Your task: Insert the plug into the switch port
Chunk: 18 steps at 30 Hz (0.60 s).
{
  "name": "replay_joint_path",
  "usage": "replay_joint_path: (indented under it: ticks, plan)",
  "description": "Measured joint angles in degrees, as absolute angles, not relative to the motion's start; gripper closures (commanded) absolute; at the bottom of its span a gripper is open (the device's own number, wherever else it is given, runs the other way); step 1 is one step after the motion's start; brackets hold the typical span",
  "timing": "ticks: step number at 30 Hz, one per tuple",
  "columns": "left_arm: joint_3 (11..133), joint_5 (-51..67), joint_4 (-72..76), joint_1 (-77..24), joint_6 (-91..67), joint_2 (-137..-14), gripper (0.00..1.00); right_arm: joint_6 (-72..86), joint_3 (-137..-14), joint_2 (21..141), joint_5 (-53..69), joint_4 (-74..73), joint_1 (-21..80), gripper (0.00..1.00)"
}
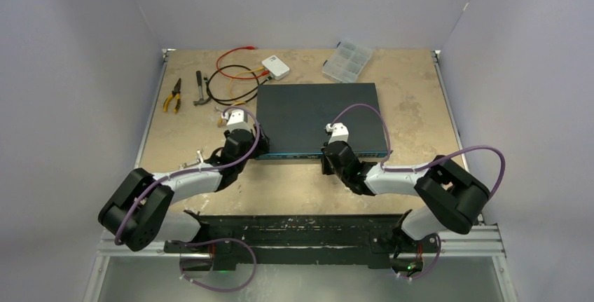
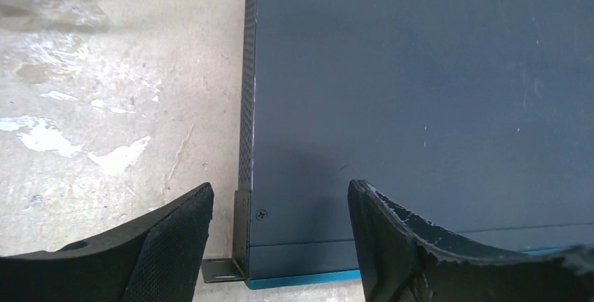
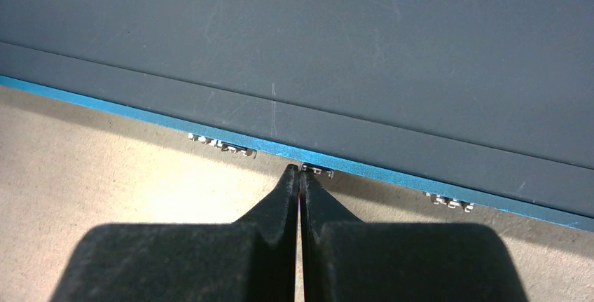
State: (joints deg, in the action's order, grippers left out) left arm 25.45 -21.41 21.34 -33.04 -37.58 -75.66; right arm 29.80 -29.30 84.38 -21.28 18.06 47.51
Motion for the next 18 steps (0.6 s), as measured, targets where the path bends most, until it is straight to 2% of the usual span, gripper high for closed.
replay_joint_path:
  ticks: [3, 8, 18]
  plan:
    - [25.3, -19.8, 21.3, -33.0, -38.1, -76.8, 0.5, 29.6, -29.3, 84.4, -21.3, 18.1, 47.5, 1.0]
    - [25.2, -18.1, 21.1, -32.9, -38.3, -77.6, 0.65, 29.1, -29.3, 84.4, -21.2, 18.2, 47.4, 1.0]
    - [25.0, -18.1, 21.0, -32.5, -36.7, -77.3, 0.69, 25.1, -29.4, 84.8, -18.7, 18.3, 46.3, 1.0]
